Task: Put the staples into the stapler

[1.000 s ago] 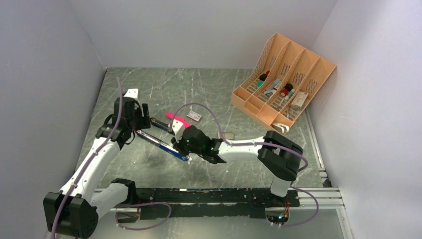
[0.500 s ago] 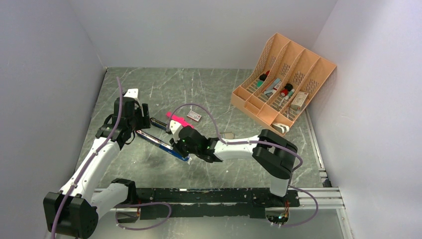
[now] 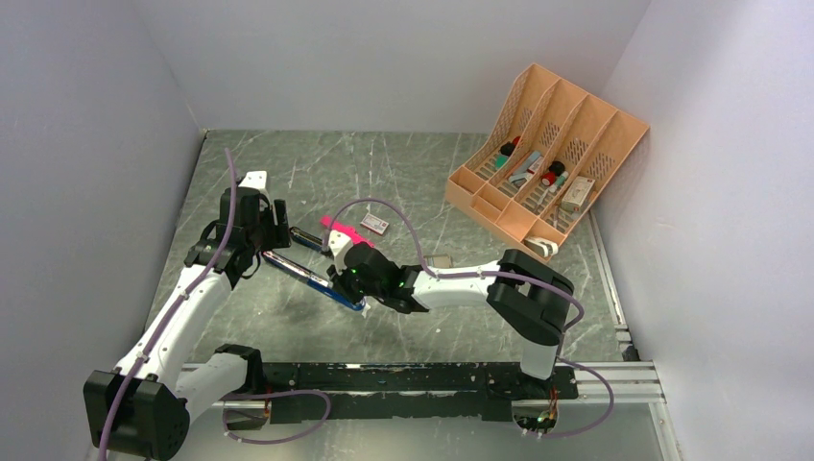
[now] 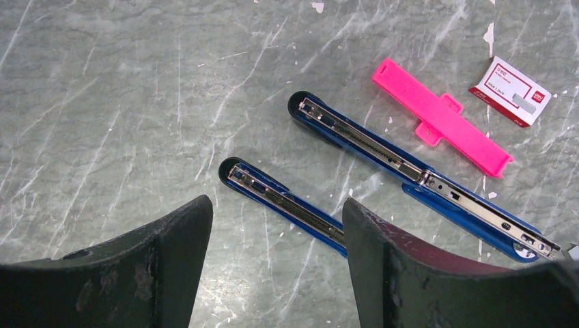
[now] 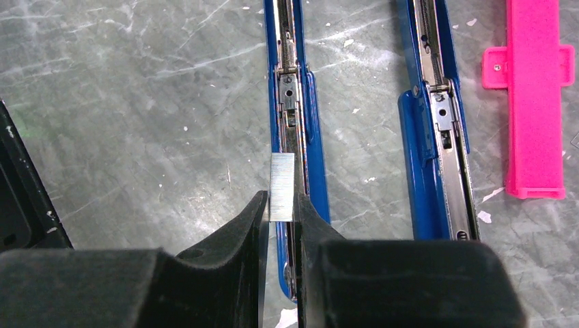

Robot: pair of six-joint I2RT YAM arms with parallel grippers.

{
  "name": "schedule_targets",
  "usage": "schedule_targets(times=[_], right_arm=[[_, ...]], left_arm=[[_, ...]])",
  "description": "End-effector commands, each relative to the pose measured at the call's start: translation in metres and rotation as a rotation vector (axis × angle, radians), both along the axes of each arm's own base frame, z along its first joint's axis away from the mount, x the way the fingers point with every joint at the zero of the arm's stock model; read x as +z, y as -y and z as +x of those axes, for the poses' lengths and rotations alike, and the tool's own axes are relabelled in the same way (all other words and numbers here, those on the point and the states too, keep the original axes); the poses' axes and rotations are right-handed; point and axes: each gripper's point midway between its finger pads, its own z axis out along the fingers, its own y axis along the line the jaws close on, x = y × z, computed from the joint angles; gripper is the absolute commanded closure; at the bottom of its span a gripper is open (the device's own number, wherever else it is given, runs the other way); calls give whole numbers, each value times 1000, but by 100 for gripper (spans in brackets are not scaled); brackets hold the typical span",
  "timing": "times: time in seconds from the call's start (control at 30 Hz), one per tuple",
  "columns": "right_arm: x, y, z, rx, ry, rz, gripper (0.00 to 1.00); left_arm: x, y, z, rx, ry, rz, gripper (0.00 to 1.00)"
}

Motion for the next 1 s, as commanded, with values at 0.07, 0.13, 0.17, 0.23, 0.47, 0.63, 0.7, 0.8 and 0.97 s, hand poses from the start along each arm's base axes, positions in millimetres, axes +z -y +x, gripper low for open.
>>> schedule_targets(times=[0.07,0.13,0.17,0.23,0.47,0.63,0.7,0.8,0.97], right_arm=[[4,-4,3,-25,-9,22,100],[3,-4,3,-25,-13,20,100],[2,-4,3,-24,-14,18,100],[1,-3,3,-27,-16,14,100],[-2,-1,6,-43,-18,1,100],[-4,-1,5,-44,-24,-7,100],[-5,-1,5,-43,-26,-8,100],[-6,-1,4,-41,-29,-8,100],[-8,-1,3,-38,-36,-14,100]], left_arm=[[7,6,5,-29,33,-10,26],[8,6,5,-28,34,-10,26],[7,6,5,-28,33,-10,26],[7,6,5,-29,34,-11,26],[7,6,5,-29,33,-10,26],[7,6,5,-30,32,-11,26],[7,6,5,-30,33,-11,26],[7,6,5,-29,34,-11,26],[7,6,5,-30,34,-11,26]])
